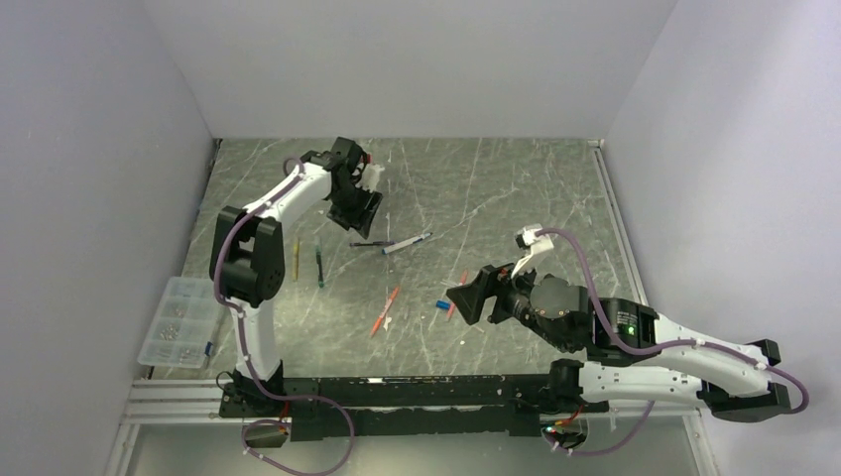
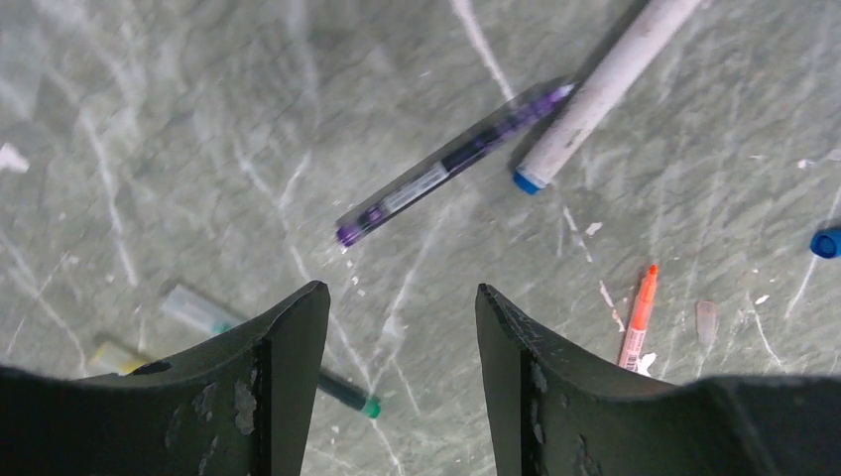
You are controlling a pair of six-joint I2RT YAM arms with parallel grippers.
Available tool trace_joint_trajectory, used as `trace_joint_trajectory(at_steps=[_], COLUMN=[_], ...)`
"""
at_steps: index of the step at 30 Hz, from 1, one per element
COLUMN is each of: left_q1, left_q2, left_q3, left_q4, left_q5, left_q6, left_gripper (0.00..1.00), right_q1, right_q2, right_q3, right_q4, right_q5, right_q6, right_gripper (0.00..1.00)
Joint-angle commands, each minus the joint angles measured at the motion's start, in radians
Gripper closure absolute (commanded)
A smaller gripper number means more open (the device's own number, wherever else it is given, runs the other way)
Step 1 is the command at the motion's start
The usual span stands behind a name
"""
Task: Insert the pens into the pen caps
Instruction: Place the pen at the center of the board, then pick up the pen from the center of the board.
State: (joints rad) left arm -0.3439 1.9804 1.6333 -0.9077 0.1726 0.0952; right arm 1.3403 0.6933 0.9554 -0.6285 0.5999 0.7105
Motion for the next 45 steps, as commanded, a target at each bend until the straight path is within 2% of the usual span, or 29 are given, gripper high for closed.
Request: trace_joint_trajectory(at_steps=[1, 7, 17, 26, 35, 39, 45], left_q1=[-0.016, -0.023, -0.058, -0.11, -0.126, -0.146, -0.158], left_q2=[0.028, 0.075, 0.113, 0.128, 0.088, 0.108, 0.089], left_q3=[0.011, -0.007, -0.021, -0.085, -0.19, -0.179, -0.208], left_q4=[0.059, 0.084, 0.14, 0.186, 0.255, 0.222, 0.212], left_q5=[0.107, 0.165, 0.12, -0.053, -0.214, -0.292, -0.287], left_q6=[0.125, 0.187, 0.223, 0.22, 0.176, 0.124, 0.061], left_gripper=[0.4, 0.39, 0.39, 0.43, 0.7, 0.84, 0.92], right_q1=[-0.001, -0.001, -0.001, -0.001, -0.001, -0.001, -0.001], right_q2=[-0.023, -0.023, -0.03, -0.036, -0.056, -0.071, -0.076], right_q3=[-0.007, -0.003, -0.026, -0.03, -0.043, -0.05, -0.033], right_q4=[0.017, -0.007, 0.002, 0.007, 0.007, 0.01, -0.008], right_q5=[-0.013, -0.016, -0.018, -0.016, -0.03, -0.021, 0.014], right_q6=[0.007, 0.018, 0.036, 0.041, 0.067, 0.068, 0.059], right_gripper=[0.19, 0.19, 0.18, 0.19, 0.19, 0.18, 0.18])
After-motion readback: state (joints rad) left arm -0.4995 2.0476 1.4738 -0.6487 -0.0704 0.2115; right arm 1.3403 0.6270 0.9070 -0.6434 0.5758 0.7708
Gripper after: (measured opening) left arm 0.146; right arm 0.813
